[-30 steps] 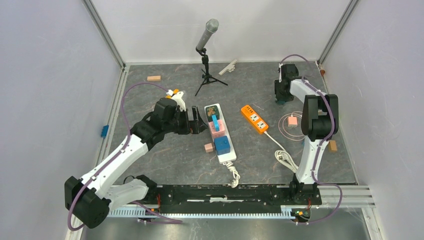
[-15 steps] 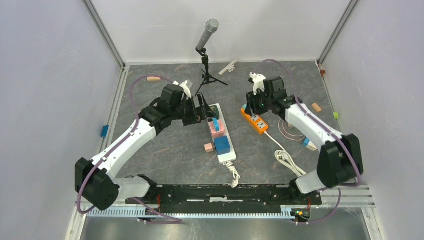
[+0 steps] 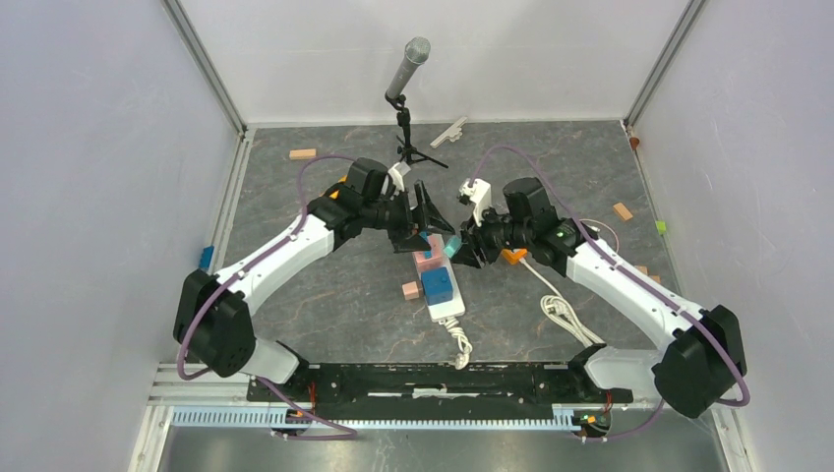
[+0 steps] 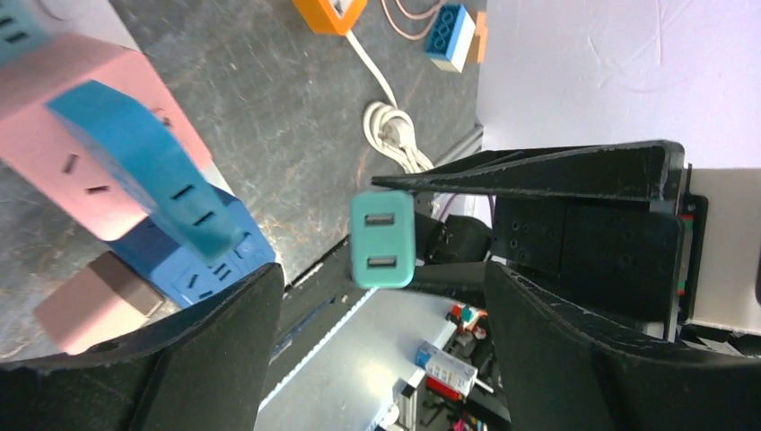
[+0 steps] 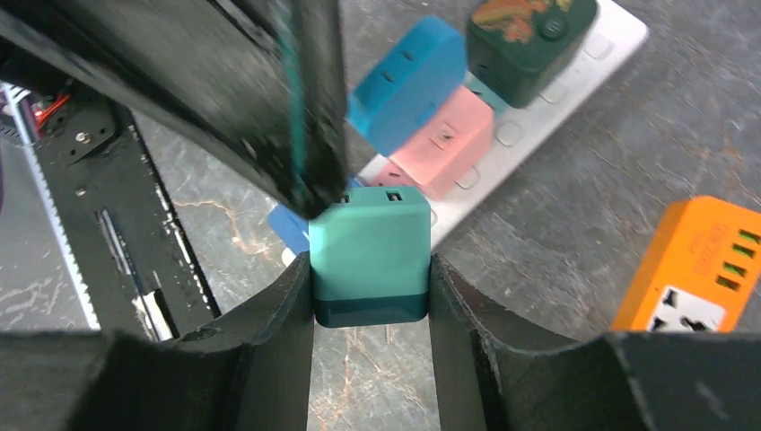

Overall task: Insert the plug
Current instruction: Pick up the plug from the center of the board, then move the socket to the center of the board.

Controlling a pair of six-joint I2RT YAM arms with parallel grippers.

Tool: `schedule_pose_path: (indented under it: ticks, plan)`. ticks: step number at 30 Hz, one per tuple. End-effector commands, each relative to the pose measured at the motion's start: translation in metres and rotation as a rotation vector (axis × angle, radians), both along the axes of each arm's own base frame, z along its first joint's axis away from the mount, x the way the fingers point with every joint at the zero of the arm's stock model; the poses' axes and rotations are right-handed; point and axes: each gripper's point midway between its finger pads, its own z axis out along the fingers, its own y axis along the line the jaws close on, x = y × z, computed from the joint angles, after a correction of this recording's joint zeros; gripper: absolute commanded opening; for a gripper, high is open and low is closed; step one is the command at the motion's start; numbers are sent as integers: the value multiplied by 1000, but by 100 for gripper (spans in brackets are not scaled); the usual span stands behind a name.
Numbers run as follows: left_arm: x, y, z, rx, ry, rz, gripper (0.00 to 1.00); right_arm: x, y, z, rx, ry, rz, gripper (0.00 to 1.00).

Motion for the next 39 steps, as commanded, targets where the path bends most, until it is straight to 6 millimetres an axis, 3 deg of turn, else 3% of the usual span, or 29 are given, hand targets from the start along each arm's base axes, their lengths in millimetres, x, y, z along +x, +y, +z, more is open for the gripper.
schedule_pose_path:
  ticks: [1, 5, 10, 14, 16, 18, 22, 25, 31, 36, 39]
  plan:
    - [-10, -24, 25, -90, 8, -78, 87, -6, 20, 38, 80, -96, 94, 0]
    - [-19, -33, 21, -86, 21, -115, 79, -7, 24, 45, 100, -99, 96, 0]
    - [-28, -38, 13, -91, 47, -151, 52, -9, 27, 59, 134, -109, 100, 0]
    - [-31, -41, 14, -122, 46, -160, 23, -6, 26, 65, 138, -119, 74, 1]
    - [-31, -41, 15, -124, 40, -161, 8, 2, 21, 61, 114, -121, 21, 9]
    - [-31, -40, 17, -125, 29, -163, 2, 10, 13, 57, 75, -128, -41, 21]
    - [-24, -31, 20, -85, -40, -118, 2, 29, -7, 51, -1, -151, -180, 70]
    - [-16, -17, 23, -20, -98, -71, 2, 44, -28, 47, -21, -123, -313, 95]
    - [0, 20, 25, 141, -228, 32, 2, 63, -80, 19, 18, -5, -488, 98]
    - [11, 50, 34, 236, -340, 133, 2, 65, -138, -40, -86, 168, -714, 98]
    - [15, 69, 44, 285, -393, 208, 2, 58, -158, -68, -146, 256, -775, 98]
